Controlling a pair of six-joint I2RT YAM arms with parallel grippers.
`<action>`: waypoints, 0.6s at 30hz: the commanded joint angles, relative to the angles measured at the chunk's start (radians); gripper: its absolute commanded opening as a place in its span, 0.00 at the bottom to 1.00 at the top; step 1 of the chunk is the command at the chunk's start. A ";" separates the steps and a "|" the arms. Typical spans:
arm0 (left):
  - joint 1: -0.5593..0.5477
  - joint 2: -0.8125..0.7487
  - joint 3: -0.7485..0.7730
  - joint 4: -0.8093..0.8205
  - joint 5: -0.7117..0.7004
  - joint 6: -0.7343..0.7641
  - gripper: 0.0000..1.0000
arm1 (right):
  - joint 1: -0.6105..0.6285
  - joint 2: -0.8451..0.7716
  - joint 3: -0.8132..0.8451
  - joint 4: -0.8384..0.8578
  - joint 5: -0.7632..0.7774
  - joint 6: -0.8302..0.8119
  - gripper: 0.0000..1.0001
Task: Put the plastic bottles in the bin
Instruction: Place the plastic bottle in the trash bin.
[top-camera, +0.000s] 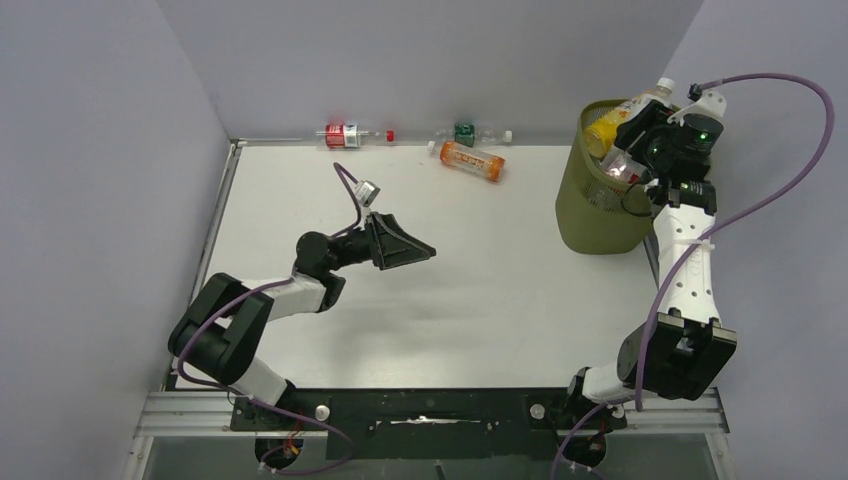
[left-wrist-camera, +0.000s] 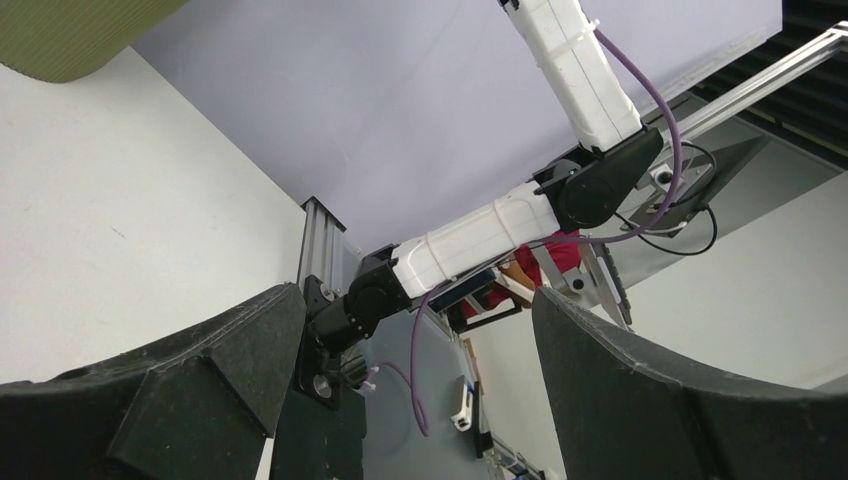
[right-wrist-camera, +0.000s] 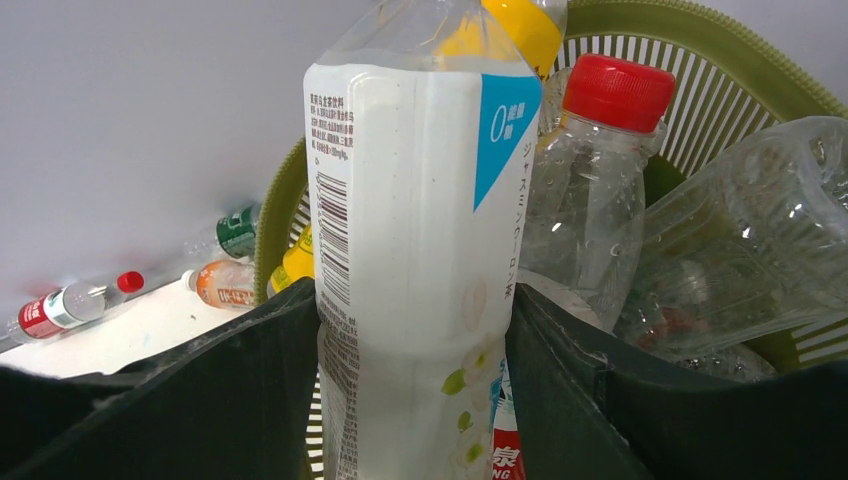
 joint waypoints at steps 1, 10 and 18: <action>0.004 0.005 0.010 0.059 -0.018 0.019 0.85 | 0.004 0.025 0.002 -0.081 0.039 0.019 0.47; 0.004 0.012 0.017 0.048 -0.018 0.025 0.85 | 0.011 0.019 -0.009 -0.052 0.055 0.080 0.53; 0.004 0.019 0.026 0.038 -0.015 0.031 0.85 | 0.016 -0.046 -0.045 -0.088 0.039 0.065 0.86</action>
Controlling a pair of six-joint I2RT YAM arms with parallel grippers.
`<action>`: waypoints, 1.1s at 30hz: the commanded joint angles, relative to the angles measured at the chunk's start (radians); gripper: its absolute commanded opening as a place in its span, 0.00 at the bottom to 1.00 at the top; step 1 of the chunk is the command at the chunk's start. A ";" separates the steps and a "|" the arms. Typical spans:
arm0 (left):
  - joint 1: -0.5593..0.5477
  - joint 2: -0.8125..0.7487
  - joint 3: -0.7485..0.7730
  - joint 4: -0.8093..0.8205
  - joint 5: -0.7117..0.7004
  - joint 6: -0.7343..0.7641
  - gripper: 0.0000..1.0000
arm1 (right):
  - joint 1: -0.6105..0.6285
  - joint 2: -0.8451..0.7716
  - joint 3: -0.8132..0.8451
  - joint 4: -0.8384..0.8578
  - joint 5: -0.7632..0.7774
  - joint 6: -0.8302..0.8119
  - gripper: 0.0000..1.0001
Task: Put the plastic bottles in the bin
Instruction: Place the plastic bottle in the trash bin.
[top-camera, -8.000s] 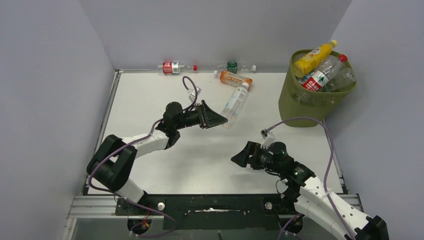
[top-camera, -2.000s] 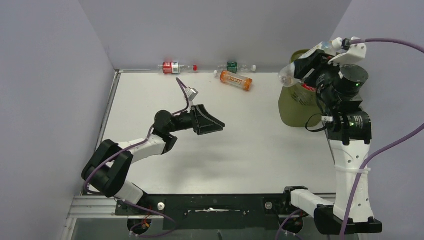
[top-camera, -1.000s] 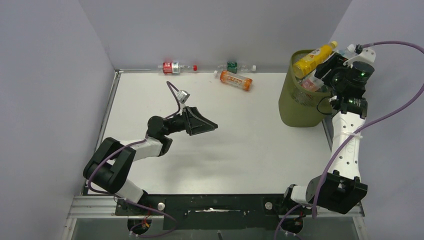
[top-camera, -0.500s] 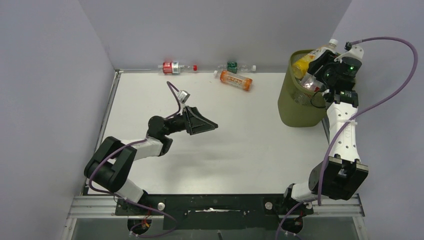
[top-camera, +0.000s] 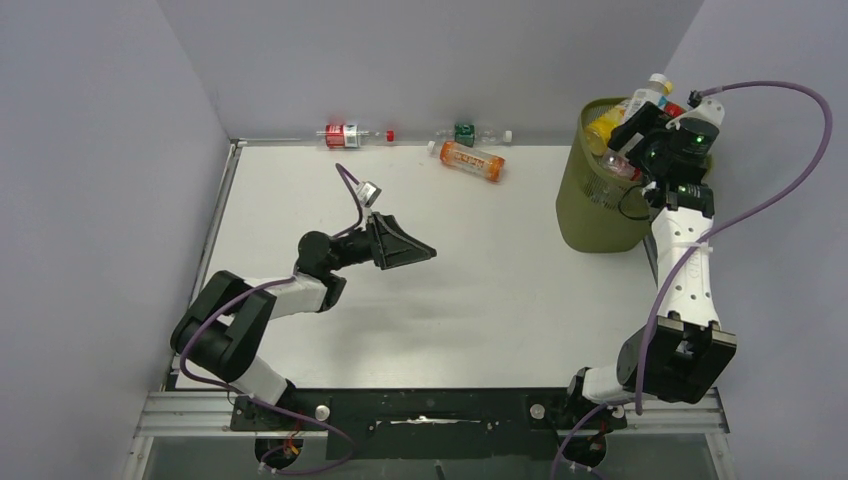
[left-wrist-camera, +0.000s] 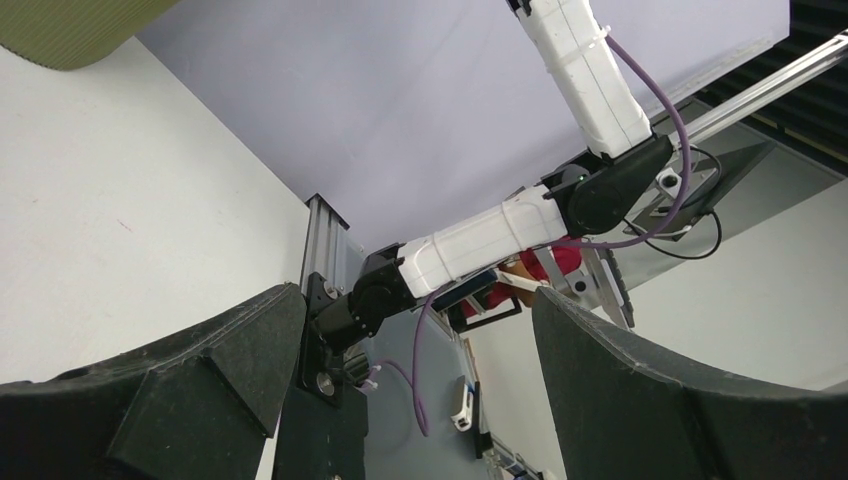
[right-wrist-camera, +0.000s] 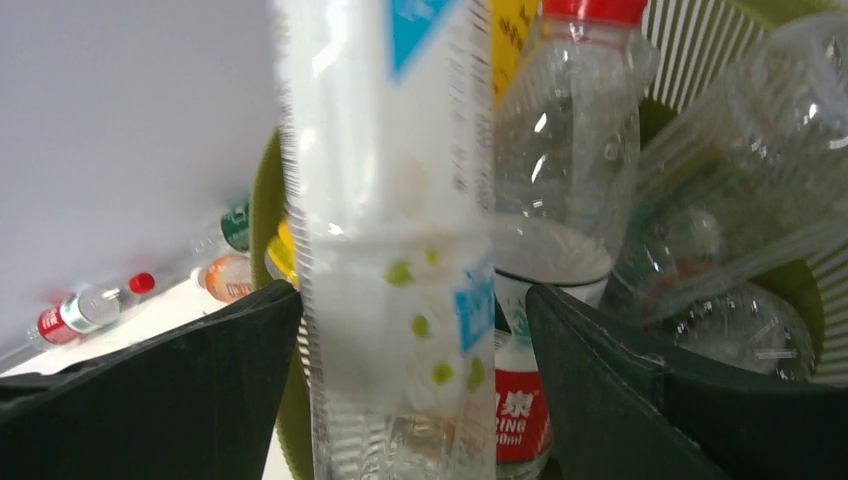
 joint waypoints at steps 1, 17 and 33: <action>0.004 0.003 0.027 0.039 -0.013 0.029 0.85 | 0.008 -0.052 -0.029 -0.093 0.006 -0.012 0.88; -0.012 -0.003 0.033 0.018 -0.029 0.044 0.85 | 0.008 -0.167 -0.028 -0.218 -0.015 -0.046 0.60; -0.020 -0.029 0.024 0.001 -0.037 0.057 0.85 | 0.047 -0.042 -0.046 -0.164 -0.084 -0.027 0.34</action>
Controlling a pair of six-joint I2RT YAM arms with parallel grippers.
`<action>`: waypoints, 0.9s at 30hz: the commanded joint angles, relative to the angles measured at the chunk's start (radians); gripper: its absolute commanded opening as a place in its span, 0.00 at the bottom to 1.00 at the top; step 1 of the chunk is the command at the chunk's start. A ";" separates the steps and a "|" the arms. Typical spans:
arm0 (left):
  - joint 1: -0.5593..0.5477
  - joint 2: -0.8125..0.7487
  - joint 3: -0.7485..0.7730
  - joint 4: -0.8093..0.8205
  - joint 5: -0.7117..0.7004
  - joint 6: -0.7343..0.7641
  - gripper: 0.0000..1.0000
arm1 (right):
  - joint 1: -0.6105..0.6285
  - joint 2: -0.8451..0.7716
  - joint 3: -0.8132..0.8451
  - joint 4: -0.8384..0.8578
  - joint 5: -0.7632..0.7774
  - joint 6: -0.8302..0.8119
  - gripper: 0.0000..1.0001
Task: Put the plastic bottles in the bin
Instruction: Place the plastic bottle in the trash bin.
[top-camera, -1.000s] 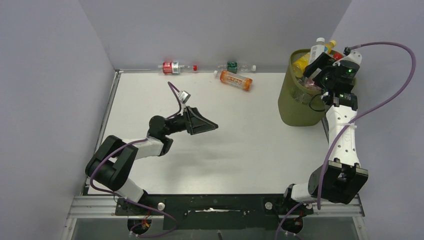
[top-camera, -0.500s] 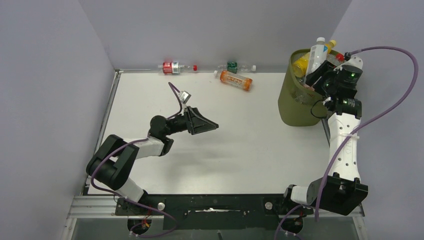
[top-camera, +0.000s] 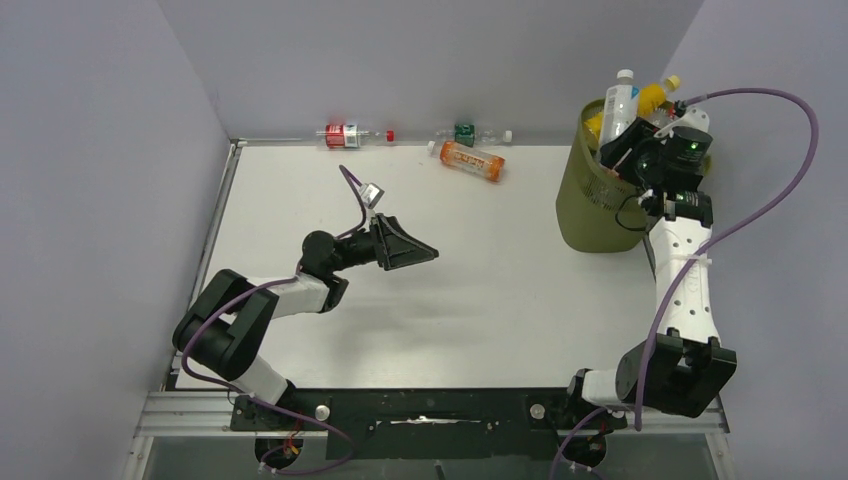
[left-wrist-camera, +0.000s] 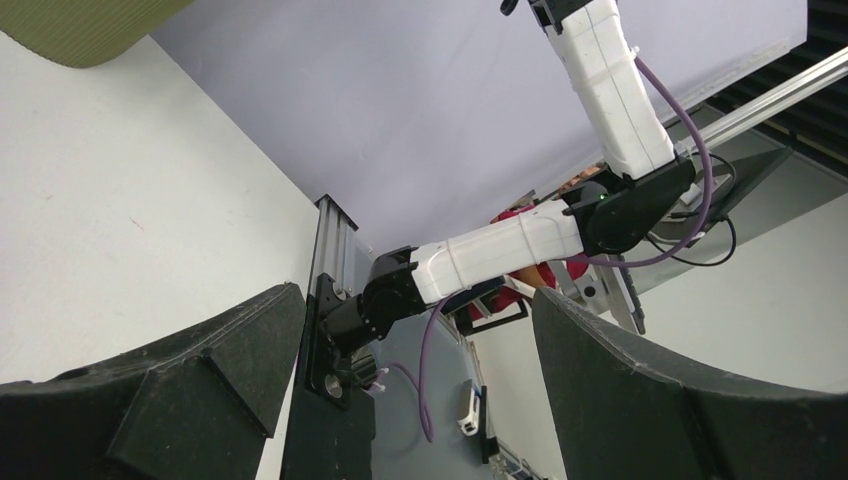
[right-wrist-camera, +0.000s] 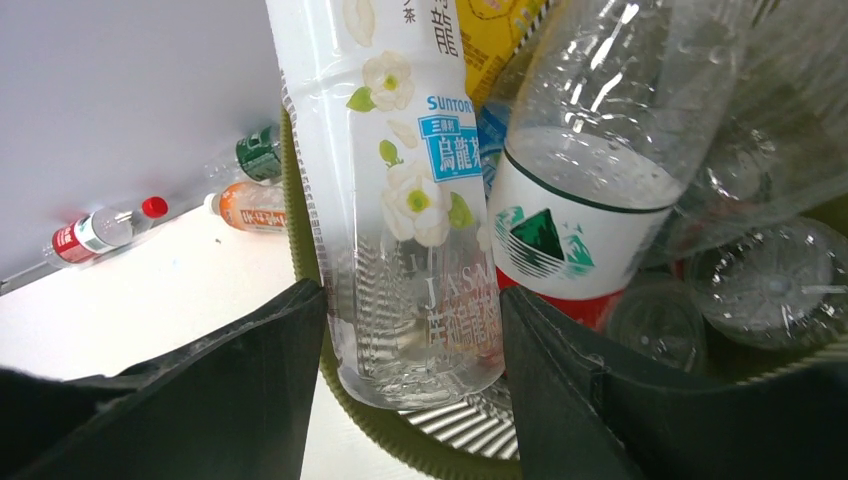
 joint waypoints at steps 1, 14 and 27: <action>-0.004 -0.041 0.024 0.028 -0.013 0.022 0.85 | 0.022 0.052 0.000 -0.016 -0.027 0.005 0.34; -0.008 -0.038 0.022 0.019 -0.010 0.027 0.85 | 0.005 -0.015 -0.090 -0.088 0.090 -0.044 0.34; -0.014 -0.031 0.017 0.013 -0.017 0.036 0.85 | -0.021 -0.062 -0.005 -0.131 0.043 -0.046 0.71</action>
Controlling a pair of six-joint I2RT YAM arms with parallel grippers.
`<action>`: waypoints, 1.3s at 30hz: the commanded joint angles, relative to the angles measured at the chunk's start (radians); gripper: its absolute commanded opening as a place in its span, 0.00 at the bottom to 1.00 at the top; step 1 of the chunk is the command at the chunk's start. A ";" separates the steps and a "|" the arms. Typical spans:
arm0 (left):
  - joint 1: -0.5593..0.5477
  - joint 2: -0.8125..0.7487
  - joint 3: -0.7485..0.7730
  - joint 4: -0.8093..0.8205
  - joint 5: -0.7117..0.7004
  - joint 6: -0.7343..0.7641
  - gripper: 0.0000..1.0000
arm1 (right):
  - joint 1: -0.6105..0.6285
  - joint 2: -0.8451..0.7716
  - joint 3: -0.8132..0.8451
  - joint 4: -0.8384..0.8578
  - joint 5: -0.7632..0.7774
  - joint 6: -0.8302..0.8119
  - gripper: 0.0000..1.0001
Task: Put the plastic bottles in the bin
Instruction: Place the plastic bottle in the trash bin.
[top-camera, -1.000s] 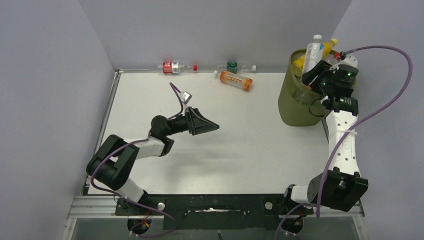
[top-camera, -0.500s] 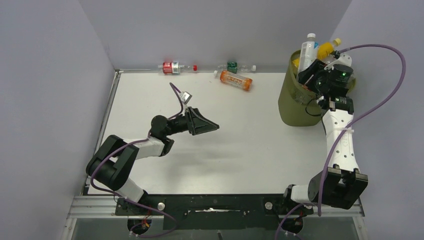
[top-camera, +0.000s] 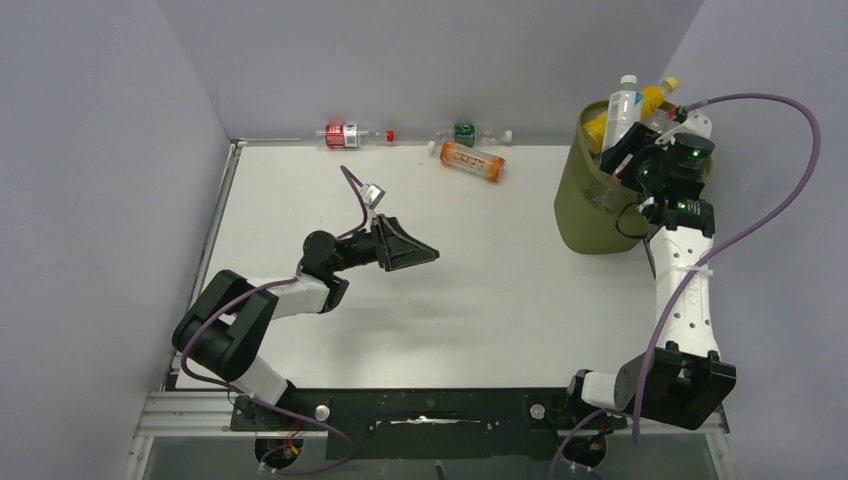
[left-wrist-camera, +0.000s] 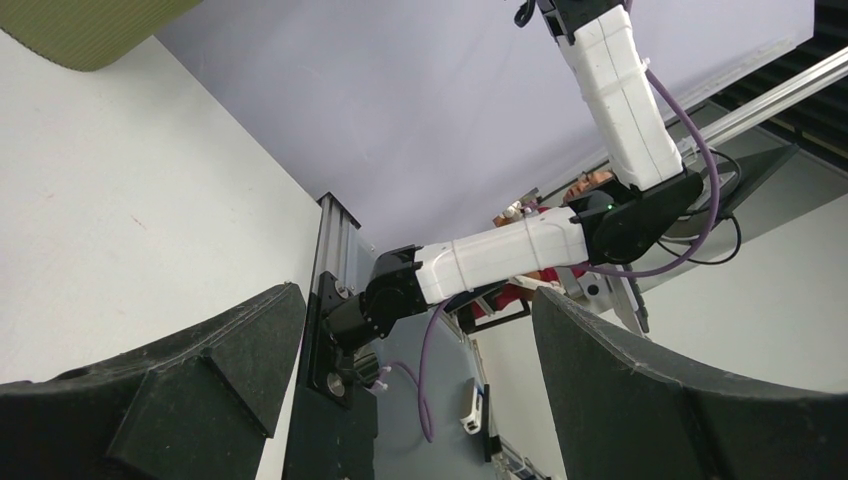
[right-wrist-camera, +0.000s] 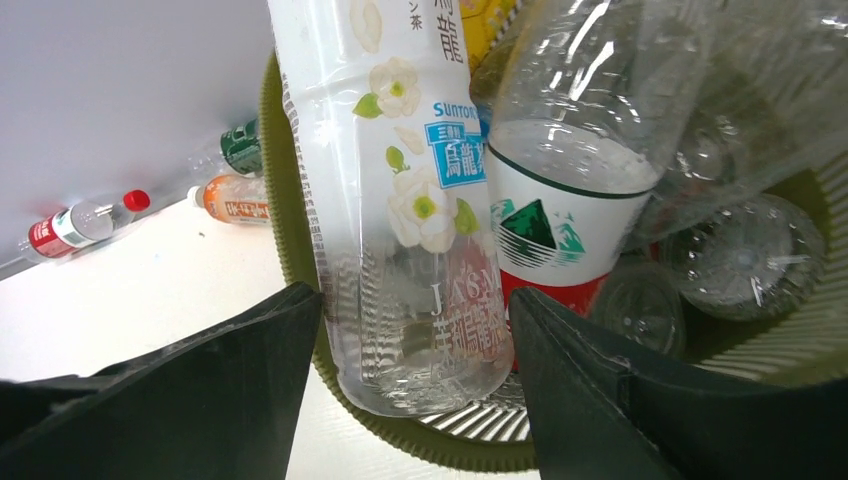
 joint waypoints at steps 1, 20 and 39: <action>-0.007 -0.026 0.018 0.029 -0.016 0.021 0.85 | -0.023 -0.020 0.048 -0.146 0.025 -0.015 0.72; -0.008 0.003 0.121 -0.155 -0.050 0.115 0.85 | -0.038 -0.065 0.220 -0.254 -0.003 0.000 0.98; 0.032 0.585 0.976 -0.957 -0.380 0.416 0.85 | 0.003 -0.228 0.203 -0.328 -0.185 0.034 0.98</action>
